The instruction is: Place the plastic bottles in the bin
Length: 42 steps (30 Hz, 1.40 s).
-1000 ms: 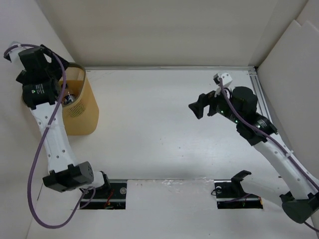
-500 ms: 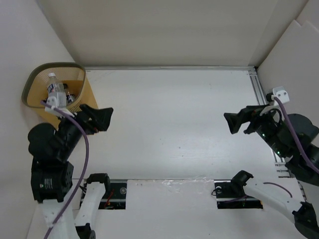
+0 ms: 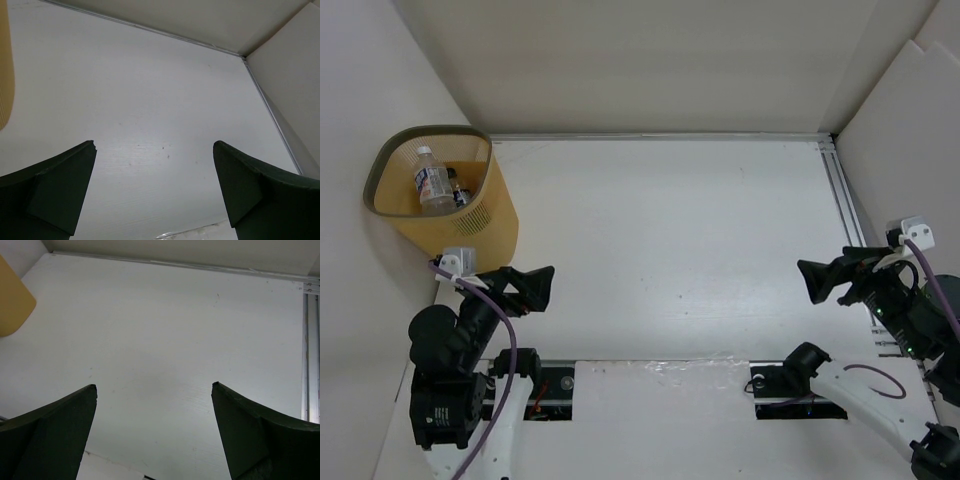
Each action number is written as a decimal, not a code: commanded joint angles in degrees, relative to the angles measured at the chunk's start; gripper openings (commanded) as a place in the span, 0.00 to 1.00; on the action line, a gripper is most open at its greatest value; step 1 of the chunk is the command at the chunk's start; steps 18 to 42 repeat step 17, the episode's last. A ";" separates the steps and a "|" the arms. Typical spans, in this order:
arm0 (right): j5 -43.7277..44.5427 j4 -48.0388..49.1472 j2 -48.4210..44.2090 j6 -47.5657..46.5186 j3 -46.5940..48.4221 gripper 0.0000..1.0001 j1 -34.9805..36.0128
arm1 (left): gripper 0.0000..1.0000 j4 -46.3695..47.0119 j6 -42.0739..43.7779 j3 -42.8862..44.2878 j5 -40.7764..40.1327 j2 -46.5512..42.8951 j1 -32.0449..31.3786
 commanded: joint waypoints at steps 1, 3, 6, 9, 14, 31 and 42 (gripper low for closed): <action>1.19 -1.07 -0.74 -0.21 -0.94 1.00 0.50 | 1.00 1.44 1.29 -0.85 -2.96 -0.52 -0.27; 1.19 -1.07 -1.88 -0.21 -1.46 1.00 0.50 | 1.00 0.91 1.29 -0.85 -3.57 -0.52 -0.27; 1.19 -1.07 -2.41 -0.21 -1.47 1.00 0.50 | 1.00 0.91 1.29 -0.85 -3.57 -0.52 -0.27; 1.72 -1.07 -2.41 -0.21 -1.47 1.00 0.50 | 1.00 0.91 1.29 -0.85 -4.35 -0.52 -0.27; 1.11 -1.07 -2.94 -0.21 -2.09 1.00 0.50 | 1.00 0.91 1.29 -0.85 -4.36 -0.52 -0.27; 1.10 -1.07 -2.94 -0.21 -2.61 1.00 0.50 | 1.00 0.91 1.29 -0.85 -4.36 -0.52 -0.27; 1.10 -1.07 -2.94 -0.21 -2.61 1.00 0.50 | 1.00 0.91 1.29 -0.85 -4.36 -0.52 -0.27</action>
